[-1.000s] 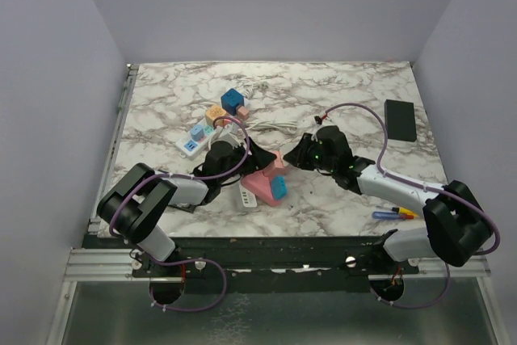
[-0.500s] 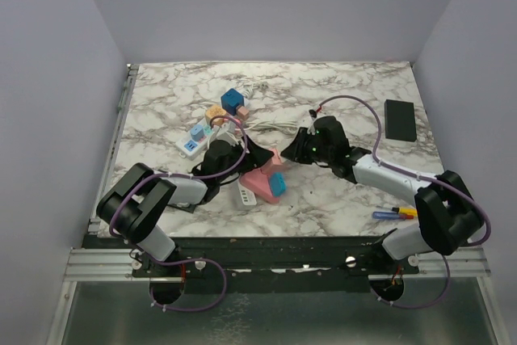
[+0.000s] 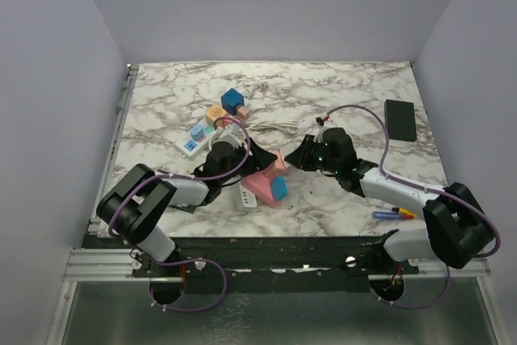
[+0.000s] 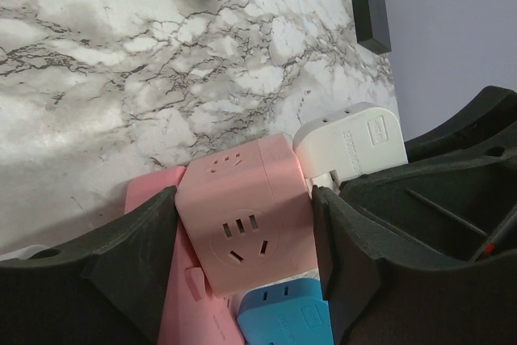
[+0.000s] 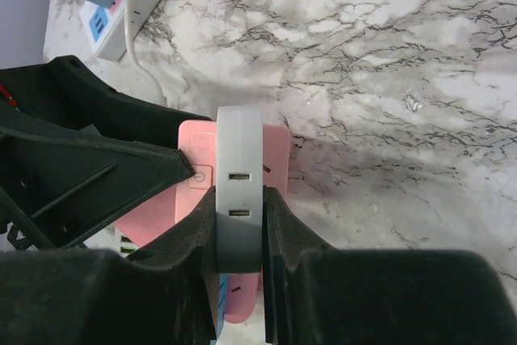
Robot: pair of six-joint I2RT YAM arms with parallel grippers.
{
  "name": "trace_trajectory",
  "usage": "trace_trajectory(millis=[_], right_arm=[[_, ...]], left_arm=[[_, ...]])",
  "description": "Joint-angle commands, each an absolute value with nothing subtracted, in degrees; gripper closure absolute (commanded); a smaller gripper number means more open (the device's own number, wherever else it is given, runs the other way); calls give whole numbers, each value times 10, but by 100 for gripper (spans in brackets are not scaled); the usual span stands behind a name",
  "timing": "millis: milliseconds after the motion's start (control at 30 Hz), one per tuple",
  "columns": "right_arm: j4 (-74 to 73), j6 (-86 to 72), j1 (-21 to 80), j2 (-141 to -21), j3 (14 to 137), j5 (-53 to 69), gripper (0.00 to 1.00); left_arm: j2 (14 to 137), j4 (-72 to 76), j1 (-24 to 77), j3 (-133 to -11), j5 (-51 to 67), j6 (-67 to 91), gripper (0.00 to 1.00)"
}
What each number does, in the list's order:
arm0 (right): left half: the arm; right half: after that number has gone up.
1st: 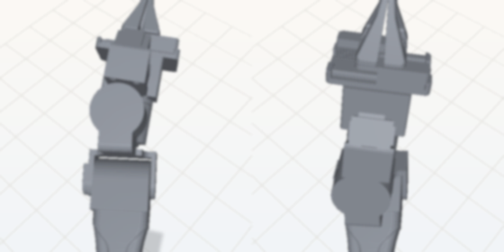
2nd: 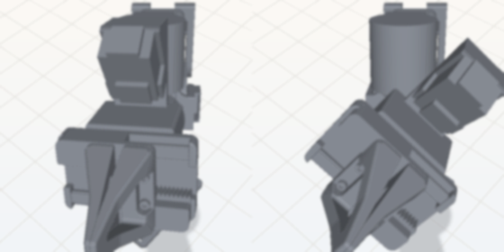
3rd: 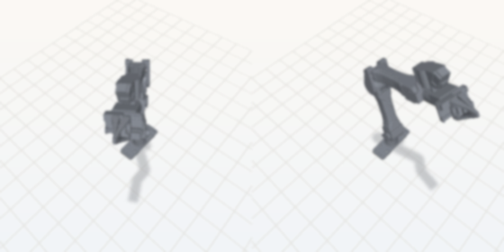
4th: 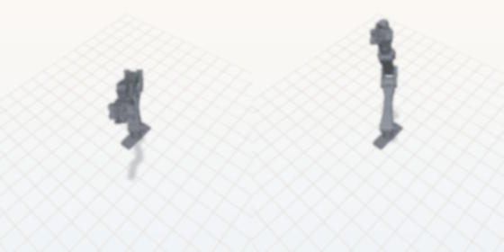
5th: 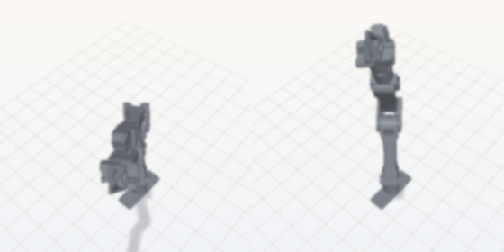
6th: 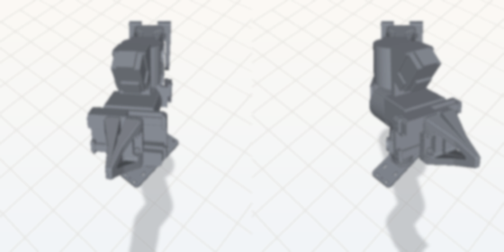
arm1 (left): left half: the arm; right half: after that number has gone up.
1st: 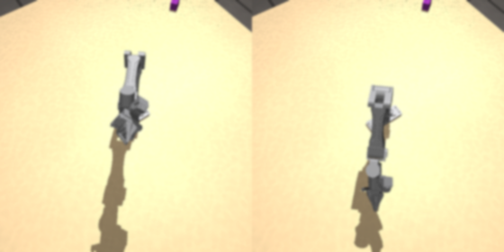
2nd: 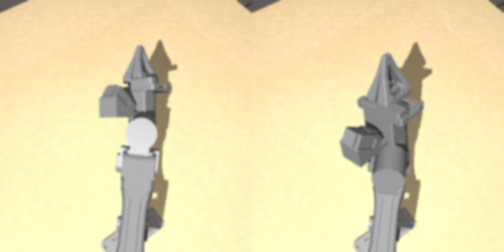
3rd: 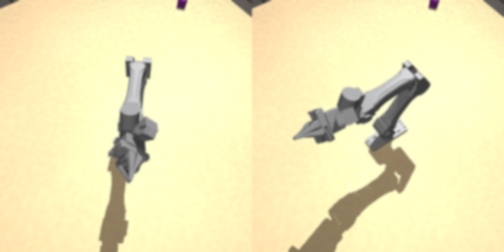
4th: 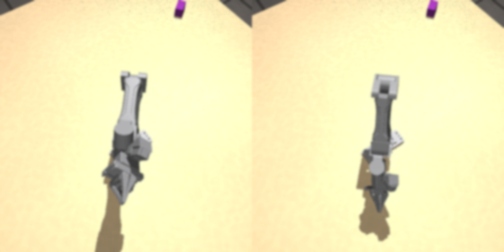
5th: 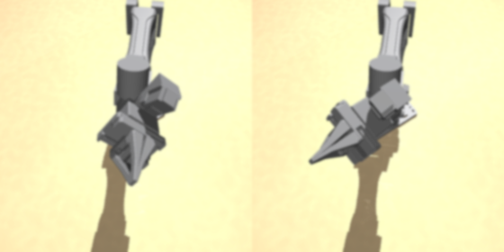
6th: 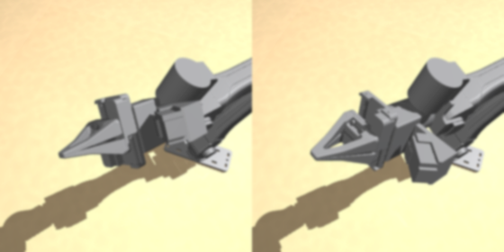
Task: Pull the plug off the socket
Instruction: Remove the plug from the socket.
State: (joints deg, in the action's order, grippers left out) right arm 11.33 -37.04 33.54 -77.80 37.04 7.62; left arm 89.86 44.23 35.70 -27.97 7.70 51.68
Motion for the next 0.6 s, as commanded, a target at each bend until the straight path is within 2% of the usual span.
trace_trajectory(millis=[0,333,567], right_arm=[[135,-361,340,-745,334,27,100],[171,-413,377,-705,291,-88,100],[163,-407,379,-717,297,-74,100]], left_arm=[[912,323,345,-254,26,459,94],[906,319,345,-253,21,461,96],[906,320,345,-256,22,461,96]])
